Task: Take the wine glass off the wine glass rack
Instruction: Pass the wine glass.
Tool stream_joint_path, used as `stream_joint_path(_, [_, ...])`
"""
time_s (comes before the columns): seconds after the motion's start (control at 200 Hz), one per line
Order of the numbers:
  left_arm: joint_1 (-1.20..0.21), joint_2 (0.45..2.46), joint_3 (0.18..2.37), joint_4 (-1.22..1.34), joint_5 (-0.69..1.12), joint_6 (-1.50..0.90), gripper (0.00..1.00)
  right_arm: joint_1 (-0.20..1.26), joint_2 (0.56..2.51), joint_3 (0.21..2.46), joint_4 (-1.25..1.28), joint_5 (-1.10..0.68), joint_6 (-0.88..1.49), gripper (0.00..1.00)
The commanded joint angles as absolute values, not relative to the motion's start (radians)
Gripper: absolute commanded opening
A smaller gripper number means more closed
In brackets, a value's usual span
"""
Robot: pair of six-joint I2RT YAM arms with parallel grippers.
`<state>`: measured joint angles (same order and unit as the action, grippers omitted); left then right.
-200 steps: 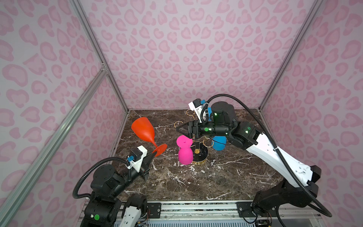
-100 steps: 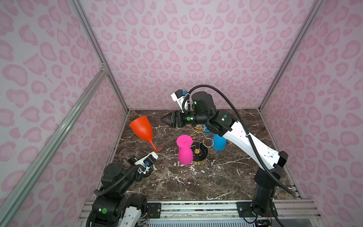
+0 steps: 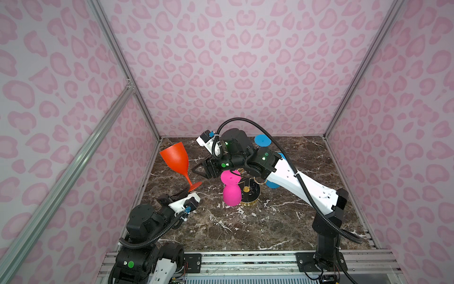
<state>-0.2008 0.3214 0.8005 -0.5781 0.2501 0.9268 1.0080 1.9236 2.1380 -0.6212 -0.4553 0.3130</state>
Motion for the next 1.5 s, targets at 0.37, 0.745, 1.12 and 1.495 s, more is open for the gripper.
stream_joint_path(0.37, [-0.214, 0.309, 0.8, -0.541, 0.272, 1.04, 0.04, 1.057, 1.935, 2.046, -0.401, -0.438, 0.299, 0.44])
stream_joint_path(0.745, [-0.214, 0.29, 0.801, -0.522, 0.266, 1.077, 0.04, 1.065, 1.954, 2.014, -0.33, -0.456, 0.353, 0.33])
stream_joint_path(1.12, [-0.214, 0.296, 0.792, -0.497, 0.25, 1.104, 0.04, 1.065, 1.974, 2.011, -0.334, -0.485, 0.369, 0.14])
stream_joint_path(1.495, [-0.214, 0.296, 0.786, -0.497, 0.258, 1.114, 0.04, 1.063, 1.961, 1.968, -0.236, -0.492, 0.42, 0.0])
